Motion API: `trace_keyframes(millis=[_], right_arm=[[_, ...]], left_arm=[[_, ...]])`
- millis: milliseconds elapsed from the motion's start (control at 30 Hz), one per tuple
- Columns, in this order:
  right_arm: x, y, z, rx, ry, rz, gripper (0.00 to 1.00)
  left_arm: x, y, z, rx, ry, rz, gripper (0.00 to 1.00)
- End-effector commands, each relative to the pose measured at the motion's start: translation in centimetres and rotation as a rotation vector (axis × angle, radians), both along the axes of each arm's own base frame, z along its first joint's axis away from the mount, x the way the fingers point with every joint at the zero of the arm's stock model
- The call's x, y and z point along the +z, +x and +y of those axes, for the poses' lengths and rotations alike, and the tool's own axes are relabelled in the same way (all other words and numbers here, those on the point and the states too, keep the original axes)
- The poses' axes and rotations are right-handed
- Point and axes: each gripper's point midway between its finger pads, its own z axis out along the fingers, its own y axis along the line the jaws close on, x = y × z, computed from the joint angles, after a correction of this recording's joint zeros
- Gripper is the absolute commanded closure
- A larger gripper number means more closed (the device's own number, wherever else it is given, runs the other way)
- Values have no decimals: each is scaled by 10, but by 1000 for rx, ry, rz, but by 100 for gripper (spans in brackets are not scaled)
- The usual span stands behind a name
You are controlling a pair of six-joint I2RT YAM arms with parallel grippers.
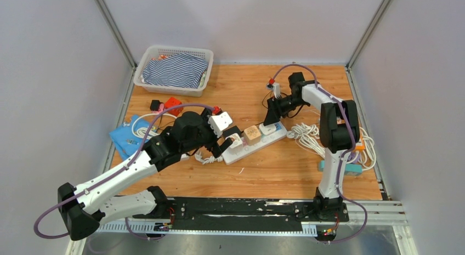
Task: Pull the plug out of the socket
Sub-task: Remove the plug from the socket.
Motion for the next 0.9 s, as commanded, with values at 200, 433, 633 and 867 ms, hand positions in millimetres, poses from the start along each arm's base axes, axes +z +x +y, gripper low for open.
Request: trace_keyframes(millis=[200, 433, 633, 867], right_arm=[[17, -32, 9, 99, 89, 38, 49], [28, -40, 6, 122, 107, -3, 51], [23, -41, 0, 113, 65, 1, 51], [-8, -9, -19, -32, -112, -15, 41]], left_arm=[[-5, 2, 0, -4, 12, -7, 0], [-6, 3, 0, -2, 15, -6, 0], [-5, 2, -1, -6, 11, -4, 0], [-5, 3, 0, -2, 14, -7, 0]])
